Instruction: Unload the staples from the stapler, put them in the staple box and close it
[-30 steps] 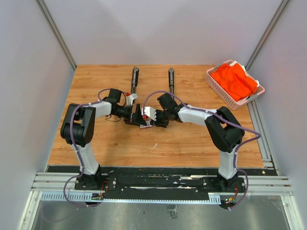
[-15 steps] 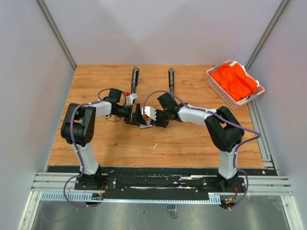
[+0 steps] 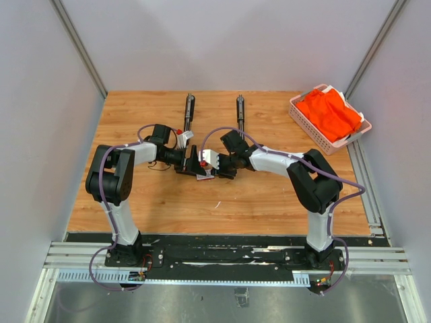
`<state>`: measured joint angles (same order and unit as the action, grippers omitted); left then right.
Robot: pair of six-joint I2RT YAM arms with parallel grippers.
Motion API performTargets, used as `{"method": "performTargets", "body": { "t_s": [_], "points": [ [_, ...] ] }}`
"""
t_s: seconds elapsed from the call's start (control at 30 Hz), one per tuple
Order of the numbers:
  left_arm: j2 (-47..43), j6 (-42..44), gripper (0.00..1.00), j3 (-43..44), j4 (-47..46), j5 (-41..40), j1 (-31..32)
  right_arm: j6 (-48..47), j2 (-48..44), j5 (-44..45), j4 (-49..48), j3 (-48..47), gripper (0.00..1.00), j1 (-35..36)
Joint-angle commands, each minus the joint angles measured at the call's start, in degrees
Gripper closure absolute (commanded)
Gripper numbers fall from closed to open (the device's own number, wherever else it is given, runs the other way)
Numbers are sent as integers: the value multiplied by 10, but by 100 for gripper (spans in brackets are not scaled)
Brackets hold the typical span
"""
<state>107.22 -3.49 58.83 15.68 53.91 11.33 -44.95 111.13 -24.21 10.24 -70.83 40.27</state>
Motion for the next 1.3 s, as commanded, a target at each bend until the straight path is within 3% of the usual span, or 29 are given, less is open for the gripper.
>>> {"method": "performTargets", "body": {
  "t_s": [0.0,0.53,0.77,1.27],
  "points": [
    [16,4,2,-6,-8,-11,1,7,21,-14,40,-2,60,12],
    [13,13,2,-5,-9,-4,-1,-20,-97,-60,51,25,49,-39],
    [7,21,2,-5,-6,1,-2,-28,-50,-41,79,-8,40,-43],
    [12,23,2,-6,-11,14,-2,-36,6,-27,98,-42,39,-46]
  ]
}}
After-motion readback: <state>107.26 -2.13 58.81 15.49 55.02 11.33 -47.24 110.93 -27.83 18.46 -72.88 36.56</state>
